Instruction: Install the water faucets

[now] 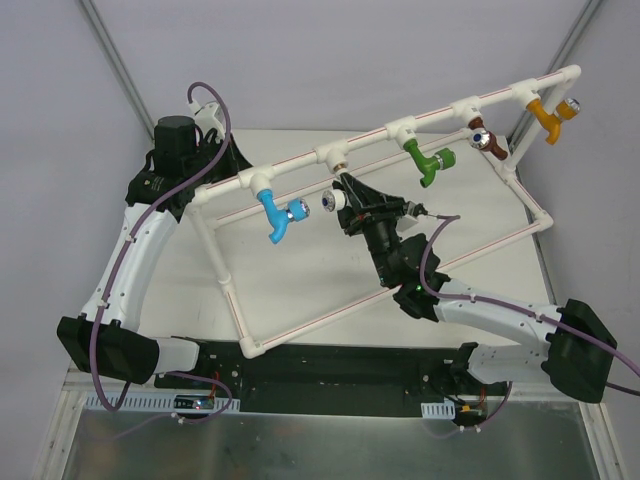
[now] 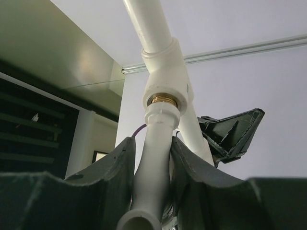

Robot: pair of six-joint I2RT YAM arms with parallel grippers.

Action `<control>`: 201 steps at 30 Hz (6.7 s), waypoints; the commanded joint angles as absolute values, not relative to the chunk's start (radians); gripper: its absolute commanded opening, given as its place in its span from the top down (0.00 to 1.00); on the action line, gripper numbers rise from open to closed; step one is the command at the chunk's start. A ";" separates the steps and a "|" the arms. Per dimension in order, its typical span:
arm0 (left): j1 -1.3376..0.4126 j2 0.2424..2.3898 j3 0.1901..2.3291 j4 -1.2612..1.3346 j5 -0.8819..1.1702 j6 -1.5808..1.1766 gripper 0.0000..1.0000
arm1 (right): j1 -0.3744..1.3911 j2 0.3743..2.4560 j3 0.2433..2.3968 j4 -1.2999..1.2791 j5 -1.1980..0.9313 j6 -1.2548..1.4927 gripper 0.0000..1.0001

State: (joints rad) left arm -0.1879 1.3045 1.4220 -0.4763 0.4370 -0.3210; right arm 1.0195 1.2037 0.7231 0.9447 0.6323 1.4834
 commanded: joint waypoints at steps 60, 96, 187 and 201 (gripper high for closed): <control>-0.229 1.342 1.348 -0.569 0.495 -0.318 1.00 | 1.078 0.522 0.877 -0.269 0.394 0.008 0.29; -0.227 1.341 1.339 -0.569 0.476 -0.308 1.00 | 1.172 0.907 1.003 0.138 0.202 -1.531 0.22; -0.207 1.339 1.330 -0.569 0.480 -0.307 1.00 | 1.037 1.049 0.804 0.430 0.931 0.305 1.00; -0.206 1.342 1.324 -0.569 0.456 -0.302 1.00 | 1.037 0.993 0.807 0.272 0.902 0.800 1.00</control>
